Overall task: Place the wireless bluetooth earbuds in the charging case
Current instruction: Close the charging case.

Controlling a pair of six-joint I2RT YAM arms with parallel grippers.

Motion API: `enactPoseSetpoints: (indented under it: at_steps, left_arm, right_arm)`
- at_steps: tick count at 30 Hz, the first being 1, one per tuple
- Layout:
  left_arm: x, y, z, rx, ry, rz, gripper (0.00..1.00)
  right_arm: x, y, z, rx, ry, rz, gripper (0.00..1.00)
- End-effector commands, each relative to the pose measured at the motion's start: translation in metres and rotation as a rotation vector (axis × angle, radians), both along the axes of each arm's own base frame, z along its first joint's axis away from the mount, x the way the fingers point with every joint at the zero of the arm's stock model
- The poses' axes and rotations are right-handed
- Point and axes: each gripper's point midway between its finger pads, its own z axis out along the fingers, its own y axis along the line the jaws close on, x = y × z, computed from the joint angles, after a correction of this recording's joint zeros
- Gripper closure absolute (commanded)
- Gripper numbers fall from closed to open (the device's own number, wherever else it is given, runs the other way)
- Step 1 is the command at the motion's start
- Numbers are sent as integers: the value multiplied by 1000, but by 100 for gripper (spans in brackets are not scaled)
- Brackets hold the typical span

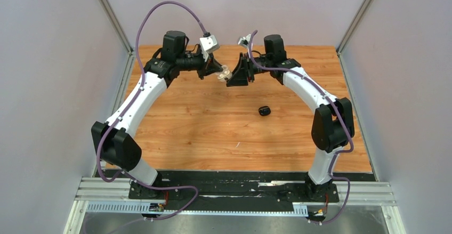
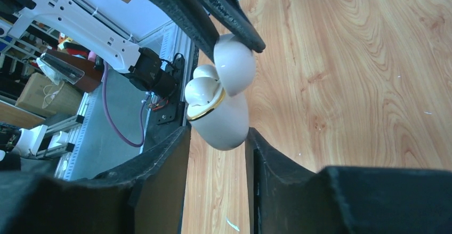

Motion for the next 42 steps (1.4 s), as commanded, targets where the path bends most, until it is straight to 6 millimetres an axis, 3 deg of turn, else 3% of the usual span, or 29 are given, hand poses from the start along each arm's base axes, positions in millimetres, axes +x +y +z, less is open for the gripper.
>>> enactPoseSetpoints:
  at_steps: [1, 8, 13, 16, 22, 24, 26, 30, 37, 42]
  left_arm:
    - [-7, -7, 11, -38, 7, -47, 100]
    - [-12, -13, 1, -43, 90, -69, 100]
    - [-7, -12, 1, -41, 93, -47, 100]
    - [-5, -11, 4, -40, 93, -32, 99]
    - [-8, -6, 14, -22, 115, -5, 54]
    - [-14, -5, 16, -24, 135, -22, 43]
    - [-33, -9, 18, -59, 175, -131, 30]
    - [-45, -11, 5, -61, 243, -195, 23]
    - [-31, -15, -23, -32, 265, -203, 20]
    - [-35, -20, -21, -53, 278, -253, 22]
  right_arm:
    - [4, 6, 10, 35, -5, 1, 53]
    - [7, 7, 12, 42, -15, 0, 53]
    - [7, 7, 8, 36, -8, -8, 78]
    - [9, 7, 3, 28, 3, -19, 87]
    - [12, 5, -5, 18, 23, -32, 97]
    - [12, 5, -6, 18, 23, -30, 97]
    - [13, 5, -5, 21, 20, -29, 97]
    - [12, 6, -3, 29, 10, -13, 97]
    - [8, 5, 4, 49, -39, 22, 96]
    - [14, 7, 0, 38, -17, -1, 95]
